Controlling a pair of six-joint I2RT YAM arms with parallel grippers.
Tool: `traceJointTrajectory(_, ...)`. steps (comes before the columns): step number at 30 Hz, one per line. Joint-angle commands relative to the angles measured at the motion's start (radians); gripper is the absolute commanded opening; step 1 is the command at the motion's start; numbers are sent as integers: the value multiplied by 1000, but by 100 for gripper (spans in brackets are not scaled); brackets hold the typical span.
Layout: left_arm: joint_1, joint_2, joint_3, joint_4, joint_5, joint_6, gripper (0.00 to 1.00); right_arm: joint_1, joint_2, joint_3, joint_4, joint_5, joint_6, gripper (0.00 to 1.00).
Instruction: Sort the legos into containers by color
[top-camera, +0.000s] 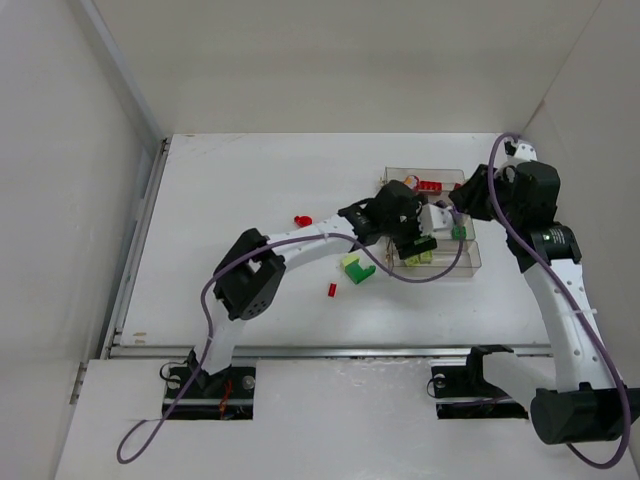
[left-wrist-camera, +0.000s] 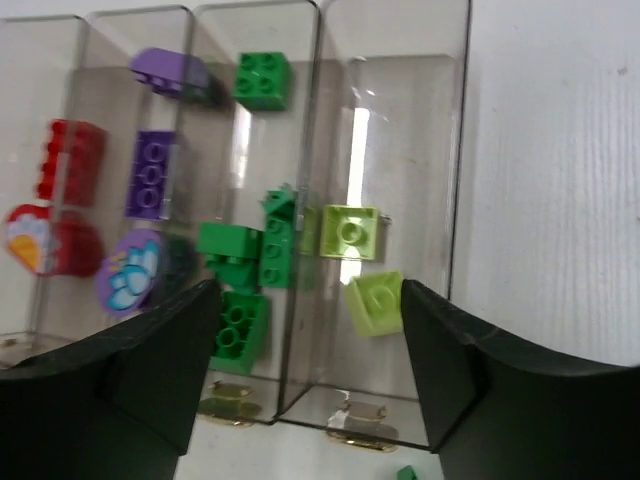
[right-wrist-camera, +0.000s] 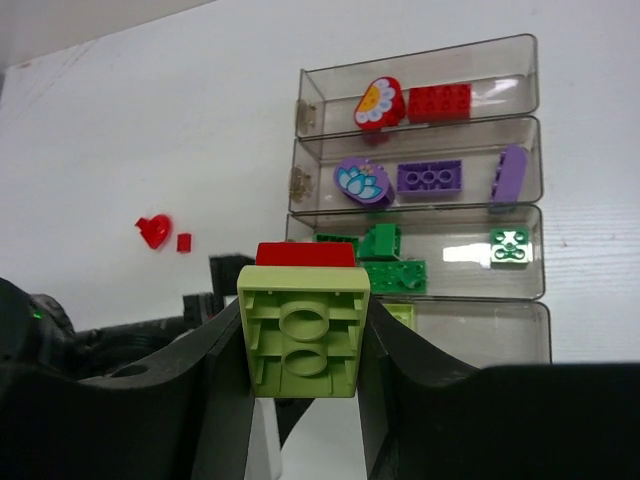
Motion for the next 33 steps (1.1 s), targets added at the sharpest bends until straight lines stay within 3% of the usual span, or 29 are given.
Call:
traceJointTrajectory(1,4,-150,-13,84,-73,-46,72,2,-9,23,59,-114,-33,0)
traceJointTrajectory(3,4,-179,-43,84,-59,-36,96,2,-9,14,70,-139,-42,0)
traceJointTrajectory(4,4,-193,-60,55,-35,-19,100,2,-9,13,70,-150,-42,0)
traceJointTrajectory(7,-6,-256,-115,42,-44,16,99,2,-9,13,92,-220,-89,0)
traceJointTrajectory(10,28,-382,-174,33,-53,32,92,2,-18,23,136,-468,-123,0)
traceJointTrajectory(11,28,-382,-174,33,-62,46,90,2,-18,23,156,-469,-137,0)
traceJointTrajectory(14,62,-518,-287,79,-111,134,88,2,37,23,251,-787,-120,0)
traceJointTrajectory(15,62,-589,-365,132,-111,171,88,2,56,23,289,-923,-88,0)
traceJointTrajectory(19,62,-724,-511,278,-96,234,100,13,169,110,354,-1091,1,0)
traceJointTrajectory(25,43,-775,-534,346,-133,161,100,128,251,224,354,-1147,33,0)
traceJointTrajectory(31,34,-798,-557,364,-215,244,100,202,260,225,354,-1032,75,0)
traceJointTrajectory(33,34,-798,-557,354,-226,244,95,211,260,213,354,-1017,85,0)
